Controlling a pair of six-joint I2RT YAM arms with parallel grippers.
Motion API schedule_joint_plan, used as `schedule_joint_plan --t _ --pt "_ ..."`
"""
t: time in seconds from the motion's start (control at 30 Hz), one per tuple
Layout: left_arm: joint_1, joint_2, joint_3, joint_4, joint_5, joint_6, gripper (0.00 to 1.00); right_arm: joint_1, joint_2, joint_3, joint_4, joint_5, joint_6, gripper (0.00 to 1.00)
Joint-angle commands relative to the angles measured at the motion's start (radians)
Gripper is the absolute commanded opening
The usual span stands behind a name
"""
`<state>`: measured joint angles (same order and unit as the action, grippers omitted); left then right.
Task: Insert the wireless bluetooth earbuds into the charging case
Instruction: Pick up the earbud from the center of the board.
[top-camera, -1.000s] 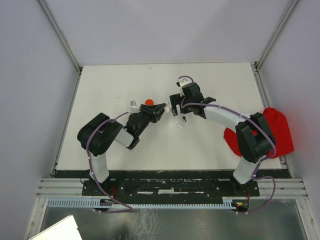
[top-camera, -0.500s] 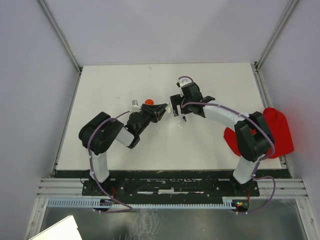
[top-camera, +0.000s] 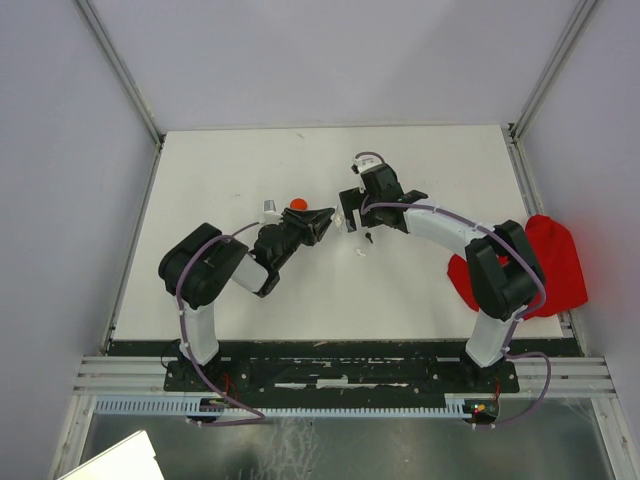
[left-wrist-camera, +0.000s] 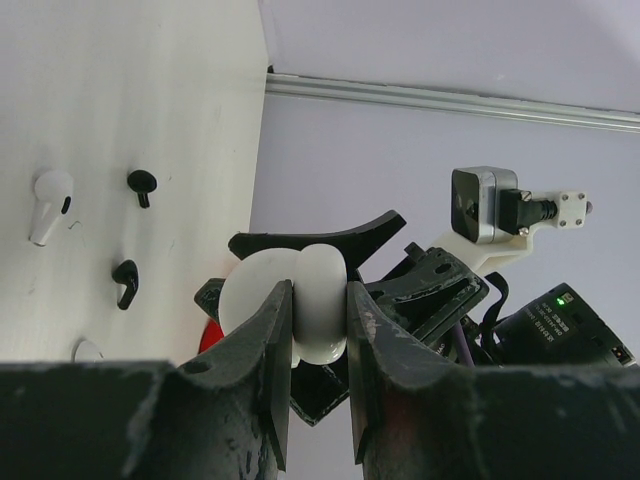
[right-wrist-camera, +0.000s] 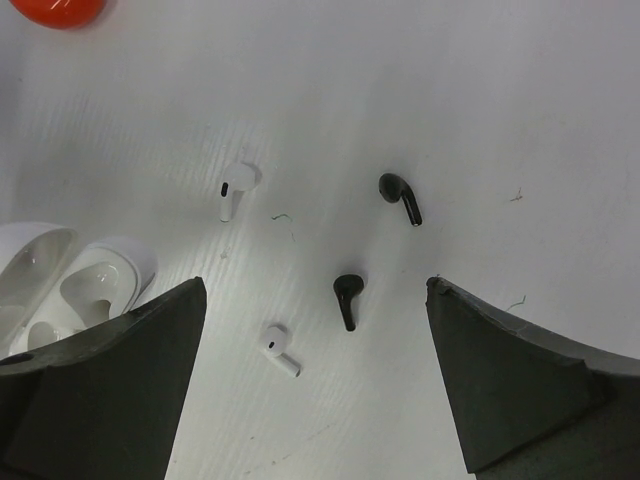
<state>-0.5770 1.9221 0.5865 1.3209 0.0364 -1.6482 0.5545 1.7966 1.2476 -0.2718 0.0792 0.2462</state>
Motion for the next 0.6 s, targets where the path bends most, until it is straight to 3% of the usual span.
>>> schedule_joint_plan --t 0.0,0.4,0.57 --pt "-0.019 0.004 0.034 0.118 0.120 0.010 0.04 0.007 0.018 0.058 0.068 -0.002 0.006 0.99" --pt "-0.015 -0.001 0.017 0.124 0.106 0.010 0.03 0.008 0.020 0.059 0.065 0.014 0.000 0.99" --pt "0.046 -0.016 -0.008 0.105 0.099 0.032 0.03 0.006 -0.023 0.021 0.054 0.047 -0.011 0.99"
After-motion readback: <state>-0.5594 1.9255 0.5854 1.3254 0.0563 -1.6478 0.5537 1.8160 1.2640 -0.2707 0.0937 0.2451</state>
